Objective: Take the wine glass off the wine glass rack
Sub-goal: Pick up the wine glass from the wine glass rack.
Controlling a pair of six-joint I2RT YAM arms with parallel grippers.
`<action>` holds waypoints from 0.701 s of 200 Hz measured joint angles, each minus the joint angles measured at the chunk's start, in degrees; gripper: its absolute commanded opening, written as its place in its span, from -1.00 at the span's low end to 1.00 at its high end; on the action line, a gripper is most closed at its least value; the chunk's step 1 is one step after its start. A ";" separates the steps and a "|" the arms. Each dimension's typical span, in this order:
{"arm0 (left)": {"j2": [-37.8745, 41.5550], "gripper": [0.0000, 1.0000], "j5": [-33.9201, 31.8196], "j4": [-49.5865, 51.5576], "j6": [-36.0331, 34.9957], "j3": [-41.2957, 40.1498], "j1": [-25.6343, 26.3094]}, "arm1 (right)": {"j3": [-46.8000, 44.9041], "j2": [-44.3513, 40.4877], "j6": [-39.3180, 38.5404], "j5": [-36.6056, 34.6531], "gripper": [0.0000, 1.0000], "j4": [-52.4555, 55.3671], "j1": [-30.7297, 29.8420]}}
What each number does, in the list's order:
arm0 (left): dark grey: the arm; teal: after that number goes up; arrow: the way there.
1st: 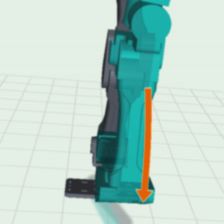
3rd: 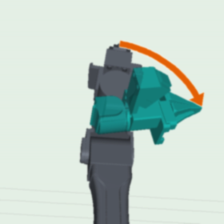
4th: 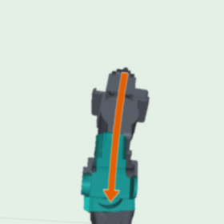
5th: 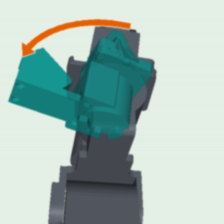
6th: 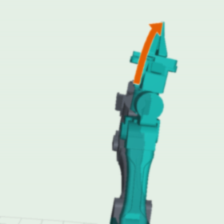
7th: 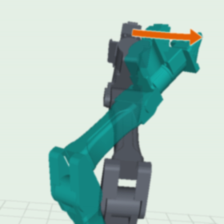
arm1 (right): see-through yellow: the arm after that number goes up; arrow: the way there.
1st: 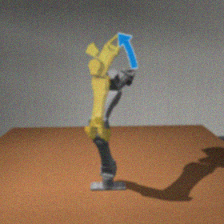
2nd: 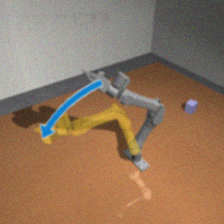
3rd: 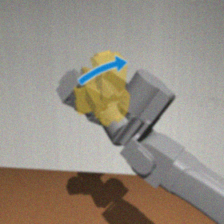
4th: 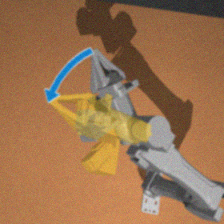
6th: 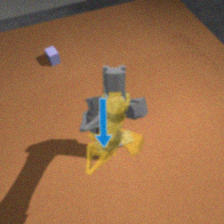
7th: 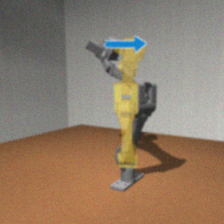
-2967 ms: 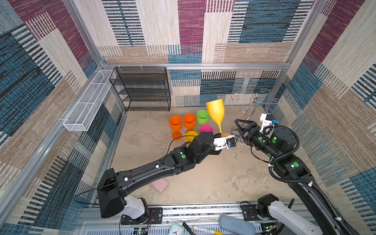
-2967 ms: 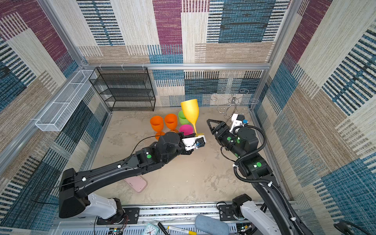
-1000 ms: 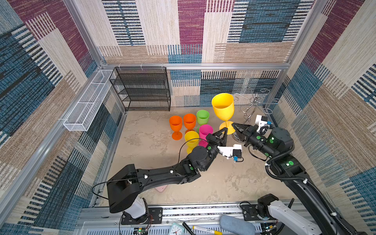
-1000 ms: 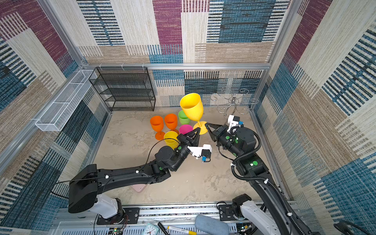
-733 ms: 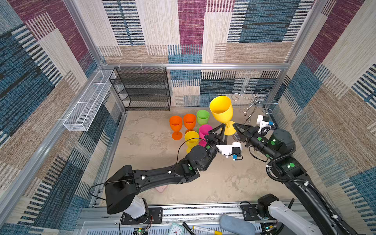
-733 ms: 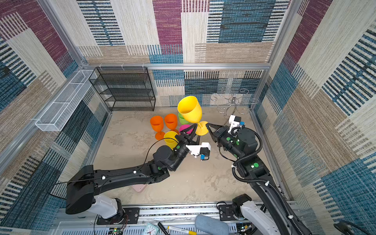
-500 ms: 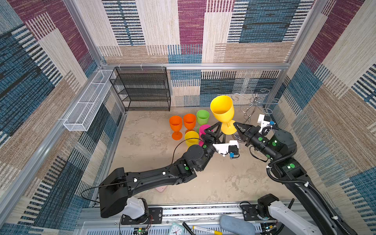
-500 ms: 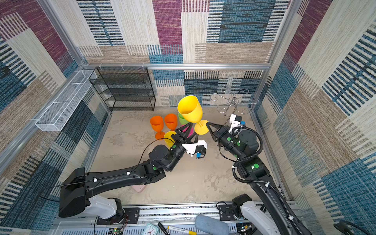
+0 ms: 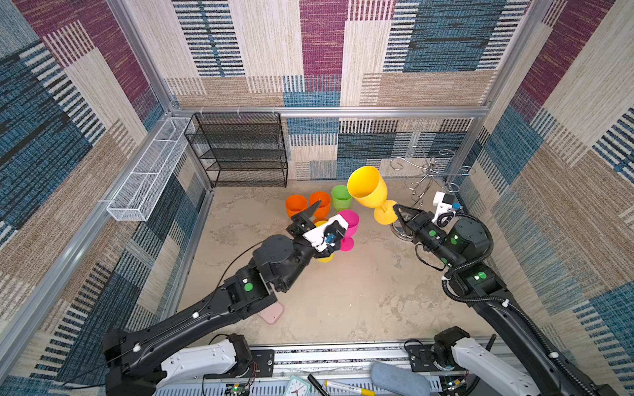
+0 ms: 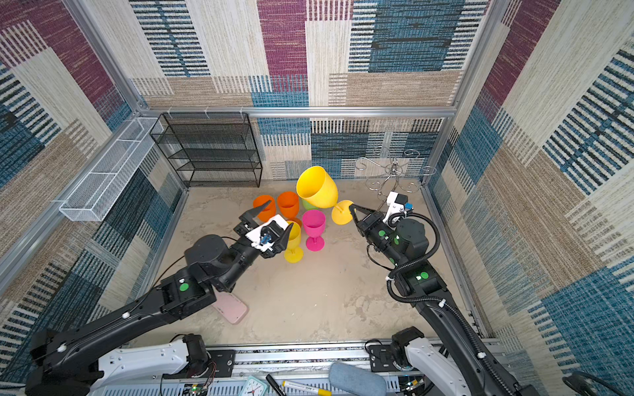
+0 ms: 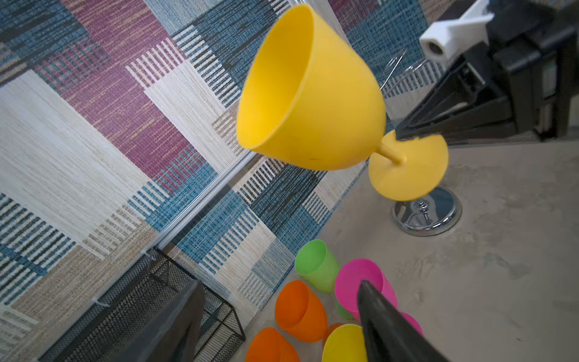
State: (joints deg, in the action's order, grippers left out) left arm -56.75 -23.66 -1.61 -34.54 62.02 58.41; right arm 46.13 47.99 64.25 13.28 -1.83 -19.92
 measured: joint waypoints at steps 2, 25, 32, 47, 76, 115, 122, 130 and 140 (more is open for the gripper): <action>0.22 0.55 0.33 0.66 0.48 0.35 -0.24 | -0.04 0.00 -0.11 -0.04 -1.00 -0.02 0.00; 1.27 0.50 7.23 9.99 7.61 6.01 -3.78 | -0.76 -0.02 -1.95 -0.94 -1.00 -0.42 0.00; 0.87 0.48 9.75 12.68 9.18 8.02 -4.74 | -1.05 -0.09 -2.49 -1.33 -1.00 -0.46 0.00; -0.90 0.45 15.26 17.75 11.91 12.90 -6.25 | -1.79 -0.35 -3.30 -1.60 -1.00 -0.46 0.02; -5.86 0.44 24.94 25.44 14.82 21.70 -8.07 | -2.95 -1.27 -5.16 -2.56 -1.00 -0.37 0.02; -12.63 0.44 33.55 32.72 15.37 30.01 -9.16 | -3.89 -2.32 -7.56 -3.98 -1.00 -0.04 0.02; -13.94 0.44 34.60 33.57 15.37 31.08 -9.18 | -4.02 -2.45 -7.93 -4.22 -1.00 0.04 0.02; -15.23 0.44 35.39 34.47 15.34 32.11 -9.29 | -4.11 -2.54 -8.31 -4.37 -1.00 0.07 0.02; -16.70 0.44 36.41 35.56 15.32 33.22 -9.42 | -4.20 -2.60 -8.76 -4.46 -1.00 0.09 0.02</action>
State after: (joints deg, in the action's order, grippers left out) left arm -73.45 12.75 33.95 -19.22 95.24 48.99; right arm 41.93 45.39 55.48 8.82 -1.74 -19.90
